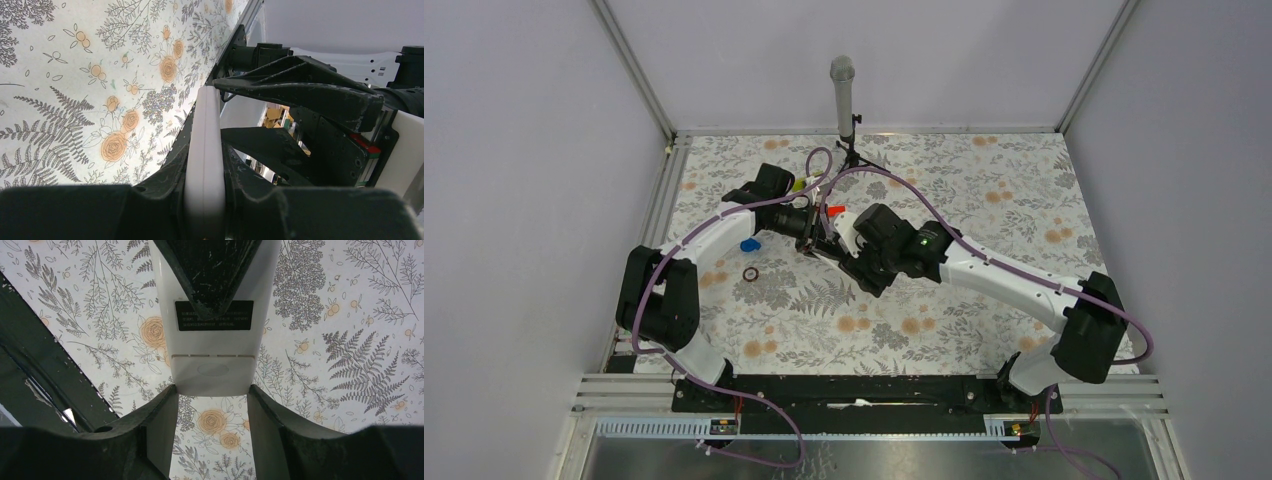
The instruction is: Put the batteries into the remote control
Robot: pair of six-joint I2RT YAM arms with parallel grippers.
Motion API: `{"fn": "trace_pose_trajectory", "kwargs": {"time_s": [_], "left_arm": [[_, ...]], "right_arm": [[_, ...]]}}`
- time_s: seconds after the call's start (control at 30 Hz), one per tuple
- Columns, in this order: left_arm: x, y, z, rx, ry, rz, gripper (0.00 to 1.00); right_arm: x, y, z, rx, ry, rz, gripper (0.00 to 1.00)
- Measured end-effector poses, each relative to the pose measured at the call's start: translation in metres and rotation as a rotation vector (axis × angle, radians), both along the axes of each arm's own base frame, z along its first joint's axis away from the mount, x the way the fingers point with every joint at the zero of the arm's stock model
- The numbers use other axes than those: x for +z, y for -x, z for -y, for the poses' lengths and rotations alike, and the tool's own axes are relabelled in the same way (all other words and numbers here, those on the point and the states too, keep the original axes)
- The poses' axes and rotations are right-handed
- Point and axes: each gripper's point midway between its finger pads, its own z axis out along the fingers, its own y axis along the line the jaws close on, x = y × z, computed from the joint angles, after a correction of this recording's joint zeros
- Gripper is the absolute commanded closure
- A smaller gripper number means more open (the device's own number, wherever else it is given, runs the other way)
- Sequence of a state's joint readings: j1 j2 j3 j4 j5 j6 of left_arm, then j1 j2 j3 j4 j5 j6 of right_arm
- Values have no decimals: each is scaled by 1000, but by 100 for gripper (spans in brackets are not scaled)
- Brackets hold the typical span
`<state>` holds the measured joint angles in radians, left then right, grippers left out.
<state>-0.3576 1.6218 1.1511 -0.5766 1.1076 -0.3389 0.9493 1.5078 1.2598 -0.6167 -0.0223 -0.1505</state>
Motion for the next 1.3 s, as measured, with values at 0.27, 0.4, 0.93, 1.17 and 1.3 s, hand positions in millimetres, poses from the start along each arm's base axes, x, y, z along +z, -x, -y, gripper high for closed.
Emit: {"fn": "trace_pose_trajectory", "kwargs": {"time_s": [0.27, 0.4, 0.93, 1.17, 1.3], "left_arm": [[0, -1, 0, 1, 1, 3, 100], [0, -1, 0, 1, 1, 3, 100], [0, -2, 0, 3, 1, 11, 100], [0, -3, 0, 3, 2, 12, 100], [1, -5, -2, 11, 10, 12, 100]], "right_arm": [[0, -2, -1, -12, 7, -3, 50], [0, -2, -1, -19, 12, -10, 50], [-1, -4, -1, -38, 10, -28, 41], [-1, -5, -2, -39, 7, -25, 36], [1, -9, -3, -44, -4, -17, 33]]}}
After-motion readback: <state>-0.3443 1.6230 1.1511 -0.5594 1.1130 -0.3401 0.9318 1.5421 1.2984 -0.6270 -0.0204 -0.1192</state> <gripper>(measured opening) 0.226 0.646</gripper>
